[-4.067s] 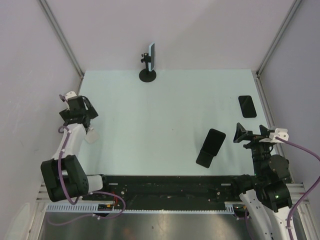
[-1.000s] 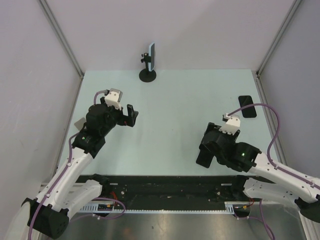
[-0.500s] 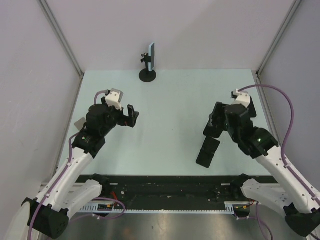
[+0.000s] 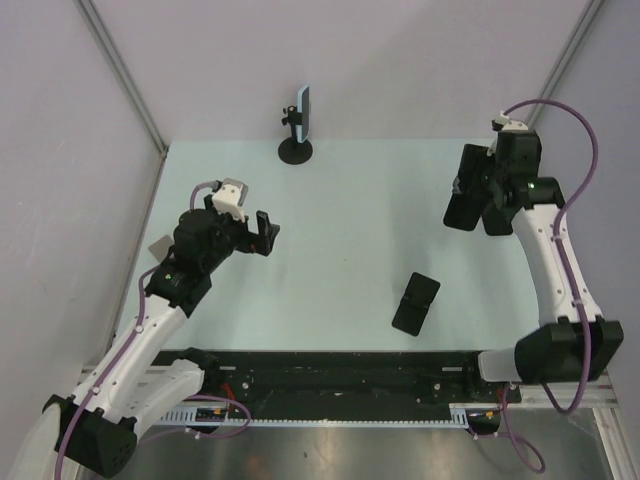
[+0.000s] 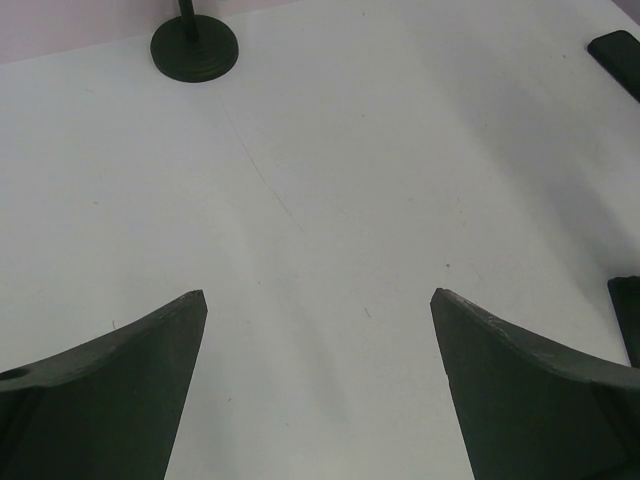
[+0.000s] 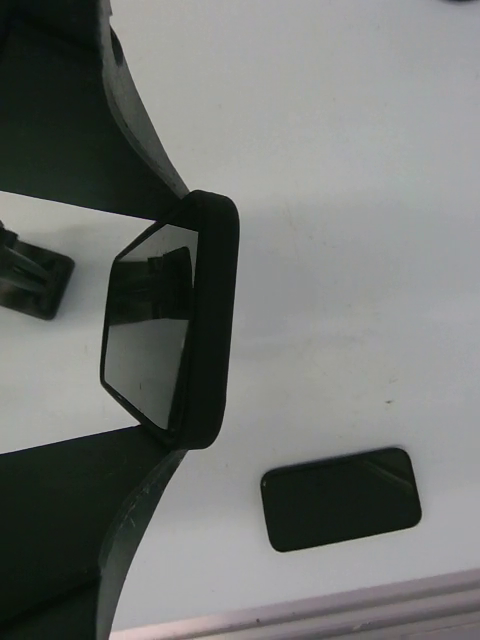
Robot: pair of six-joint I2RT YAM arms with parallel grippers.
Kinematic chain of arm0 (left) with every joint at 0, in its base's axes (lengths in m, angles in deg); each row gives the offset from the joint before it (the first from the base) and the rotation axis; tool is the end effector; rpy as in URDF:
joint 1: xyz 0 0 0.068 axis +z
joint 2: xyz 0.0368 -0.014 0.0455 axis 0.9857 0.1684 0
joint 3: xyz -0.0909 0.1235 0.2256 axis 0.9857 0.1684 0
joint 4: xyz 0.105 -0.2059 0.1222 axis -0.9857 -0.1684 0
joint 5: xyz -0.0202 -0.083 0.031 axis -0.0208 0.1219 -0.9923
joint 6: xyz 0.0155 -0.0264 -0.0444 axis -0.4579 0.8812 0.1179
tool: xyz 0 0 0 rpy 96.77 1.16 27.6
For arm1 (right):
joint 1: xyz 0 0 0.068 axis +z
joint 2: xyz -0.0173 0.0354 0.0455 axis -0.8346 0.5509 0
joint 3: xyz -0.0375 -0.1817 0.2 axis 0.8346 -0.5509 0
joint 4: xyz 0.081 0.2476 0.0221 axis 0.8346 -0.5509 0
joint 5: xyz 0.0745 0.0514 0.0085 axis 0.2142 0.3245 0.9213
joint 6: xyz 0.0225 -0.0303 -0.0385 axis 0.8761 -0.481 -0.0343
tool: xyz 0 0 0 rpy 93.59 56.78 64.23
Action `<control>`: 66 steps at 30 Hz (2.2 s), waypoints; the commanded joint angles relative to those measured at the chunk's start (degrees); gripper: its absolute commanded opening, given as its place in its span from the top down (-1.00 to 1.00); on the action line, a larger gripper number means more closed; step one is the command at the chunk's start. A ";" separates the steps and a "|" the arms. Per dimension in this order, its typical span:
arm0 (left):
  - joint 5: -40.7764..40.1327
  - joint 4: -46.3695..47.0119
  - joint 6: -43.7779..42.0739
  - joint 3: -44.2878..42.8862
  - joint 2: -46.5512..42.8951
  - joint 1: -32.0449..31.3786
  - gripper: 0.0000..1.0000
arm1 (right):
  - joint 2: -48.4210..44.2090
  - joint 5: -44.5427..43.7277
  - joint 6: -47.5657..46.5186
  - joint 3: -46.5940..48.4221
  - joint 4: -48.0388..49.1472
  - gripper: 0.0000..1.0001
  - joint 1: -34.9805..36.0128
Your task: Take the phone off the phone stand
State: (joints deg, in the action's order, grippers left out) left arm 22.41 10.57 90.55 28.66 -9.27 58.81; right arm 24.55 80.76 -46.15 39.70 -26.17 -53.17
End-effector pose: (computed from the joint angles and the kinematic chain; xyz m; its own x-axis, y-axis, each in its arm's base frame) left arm 0.1872 -0.0768 0.3260 -0.2846 0.0396 -0.9578 0.4213 0.9027 -0.0879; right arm 0.2737 0.0137 0.3929 -0.5484 0.1378 -0.8248 0.0963 0.9902 0.1014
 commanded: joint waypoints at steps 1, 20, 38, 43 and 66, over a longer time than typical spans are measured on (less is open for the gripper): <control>0.94 1.29 -2.30 0.36 -0.67 -0.56 -1.00 | 7.83 3.57 -7.88 10.01 -3.35 1.00 -2.34; -2.31 0.76 -3.70 0.45 0.20 -1.62 -1.00 | 45.54 3.57 -20.72 31.83 -15.85 1.00 -5.07; -4.60 -0.20 -5.99 0.36 3.02 -2.15 -0.99 | 61.11 8.58 -25.64 38.78 -10.84 0.35 -5.51; -4.60 -0.03 -5.99 0.36 2.84 -2.15 -1.00 | 61.82 8.58 -25.91 37.82 -7.15 0.04 -5.60; -4.51 -0.03 -6.08 0.54 0.74 -2.76 -1.00 | 52.24 7.79 -24.24 21.82 0.06 -0.98 -6.56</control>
State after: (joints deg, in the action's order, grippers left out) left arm 17.80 9.52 87.05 29.12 -7.09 56.80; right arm 80.98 88.21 -70.67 65.19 -27.04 -59.07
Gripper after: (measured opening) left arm 0.996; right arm 0.994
